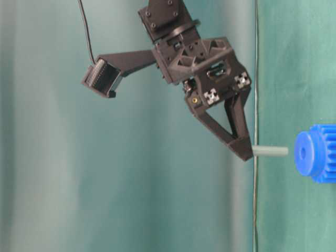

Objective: Insert the shaft placed at a random location into the center hole of the small gear at another random location.
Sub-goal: 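Carry the held shaft left and position it above the blue gear's hole, then lower the shaft with the right gripper into the gear's center hole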

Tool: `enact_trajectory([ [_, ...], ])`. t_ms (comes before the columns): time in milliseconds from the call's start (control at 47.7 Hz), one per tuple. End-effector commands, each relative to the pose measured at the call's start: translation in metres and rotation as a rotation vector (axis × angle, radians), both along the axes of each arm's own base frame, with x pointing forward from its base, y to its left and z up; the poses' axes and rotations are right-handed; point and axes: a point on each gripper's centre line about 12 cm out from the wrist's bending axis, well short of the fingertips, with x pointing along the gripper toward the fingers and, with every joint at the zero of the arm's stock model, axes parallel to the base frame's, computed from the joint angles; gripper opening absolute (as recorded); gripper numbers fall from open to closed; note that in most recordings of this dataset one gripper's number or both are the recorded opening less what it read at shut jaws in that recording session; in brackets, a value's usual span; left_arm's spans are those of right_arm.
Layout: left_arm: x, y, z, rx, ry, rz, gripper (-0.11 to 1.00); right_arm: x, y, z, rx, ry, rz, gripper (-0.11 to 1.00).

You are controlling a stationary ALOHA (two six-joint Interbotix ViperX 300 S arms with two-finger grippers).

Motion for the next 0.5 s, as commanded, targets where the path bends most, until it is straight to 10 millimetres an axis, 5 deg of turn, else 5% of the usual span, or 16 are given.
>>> enact_trajectory([
  [0, 0.002, 0.001, 0.007, 0.002, -0.017, 0.002, 0.0, 0.007, 0.001, 0.014, -0.007, -0.039, 0.005, 0.13],
  [482, 0.002, 0.001, 0.007, 0.002, -0.015, 0.004, 0.0, 0.008, 0.0, 0.004, -0.005, -0.02, 0.005, 0.13],
])
